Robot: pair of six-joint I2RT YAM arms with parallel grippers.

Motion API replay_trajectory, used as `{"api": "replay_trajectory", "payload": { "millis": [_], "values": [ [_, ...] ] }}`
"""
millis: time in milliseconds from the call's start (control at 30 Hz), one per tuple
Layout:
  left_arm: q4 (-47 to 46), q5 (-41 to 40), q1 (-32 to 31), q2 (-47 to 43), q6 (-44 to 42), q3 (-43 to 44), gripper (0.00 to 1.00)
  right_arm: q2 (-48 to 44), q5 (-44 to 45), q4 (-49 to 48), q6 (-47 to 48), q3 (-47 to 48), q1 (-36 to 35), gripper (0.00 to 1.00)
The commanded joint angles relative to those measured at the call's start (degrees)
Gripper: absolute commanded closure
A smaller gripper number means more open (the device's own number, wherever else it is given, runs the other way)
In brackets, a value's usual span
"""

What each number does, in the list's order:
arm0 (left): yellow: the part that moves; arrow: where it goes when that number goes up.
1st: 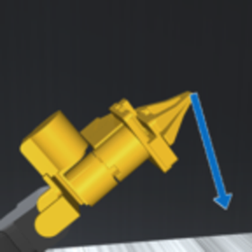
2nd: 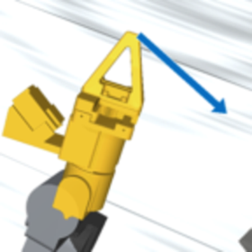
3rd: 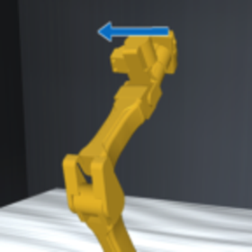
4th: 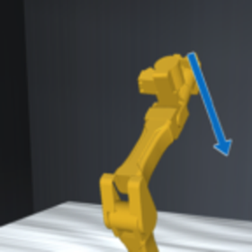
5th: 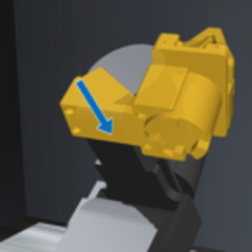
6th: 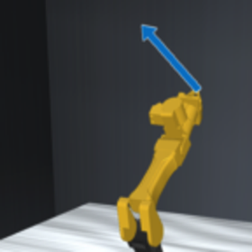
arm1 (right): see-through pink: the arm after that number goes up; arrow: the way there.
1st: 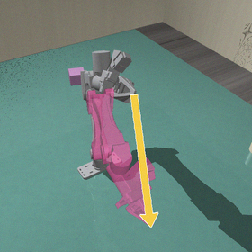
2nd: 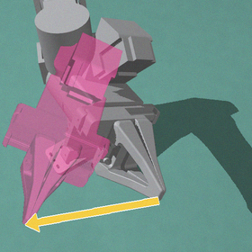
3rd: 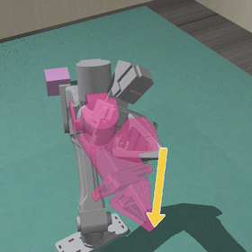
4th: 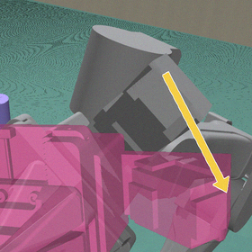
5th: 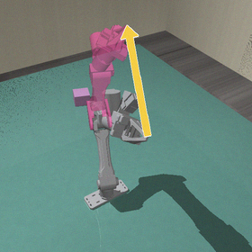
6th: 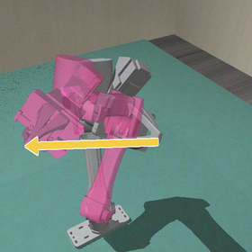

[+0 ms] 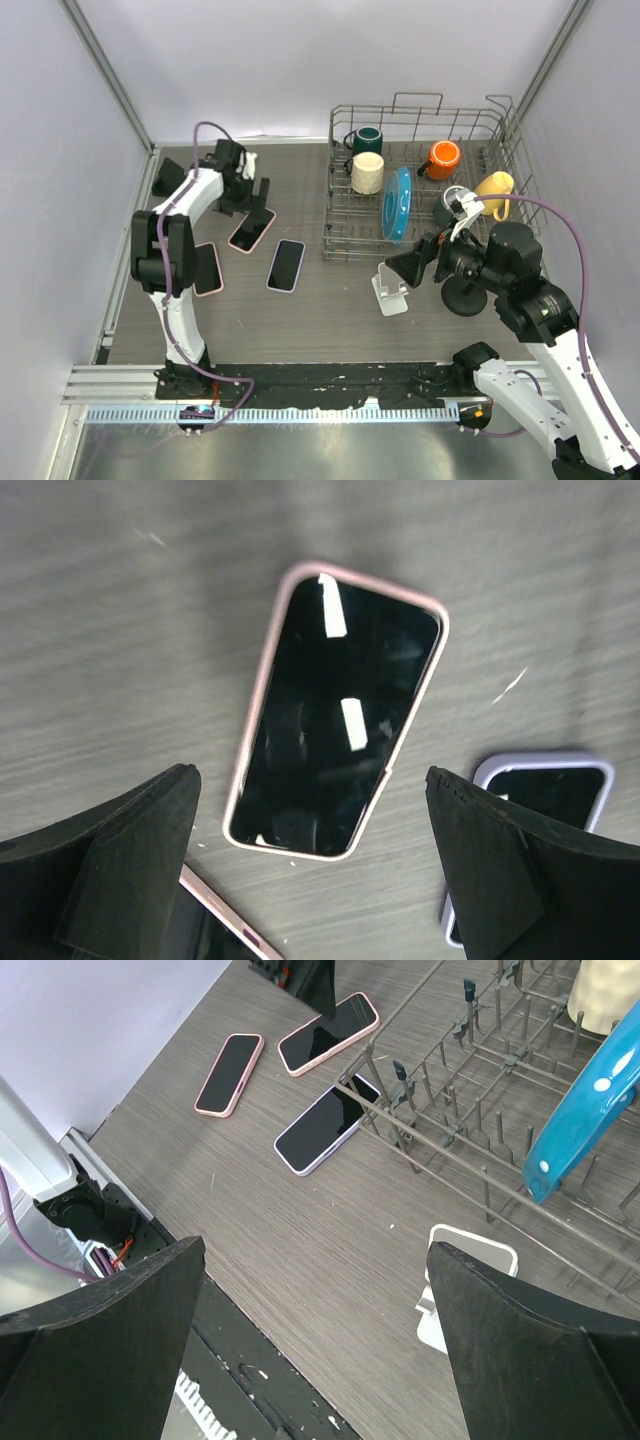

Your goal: Place the phone on the phone stand

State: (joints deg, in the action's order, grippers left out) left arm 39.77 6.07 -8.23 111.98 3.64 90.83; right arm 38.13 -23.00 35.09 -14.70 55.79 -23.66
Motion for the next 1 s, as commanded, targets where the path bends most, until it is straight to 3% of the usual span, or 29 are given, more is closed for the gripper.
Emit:
{"api": "replay_trajectory", "payload": {
  "millis": [0,233,567,967],
  "values": [
    [7.78,-4.30,-3.63,1.65,-7.33,2.07,0.00,-0.34,-0.02,-0.55,0.55,2.75,-0.25,0.01],
    [9.10,-3.34,-5.04,5.08,-9.08,3.66,0.00,-0.78,0.24,-0.11,0.37,3.10,-0.25,0.01],
    [10.77,-8.79,-5.31,9.92,-9.88,6.82,0.00,-0.51,0.24,-0.46,-0.07,3.01,-0.25,0.02],
    [19.37,-4.39,-5.04,19.93,-10.59,15.68,0.00,-0.16,0.68,-0.46,-0.50,3.27,-0.25,0.01]
  ]
}}
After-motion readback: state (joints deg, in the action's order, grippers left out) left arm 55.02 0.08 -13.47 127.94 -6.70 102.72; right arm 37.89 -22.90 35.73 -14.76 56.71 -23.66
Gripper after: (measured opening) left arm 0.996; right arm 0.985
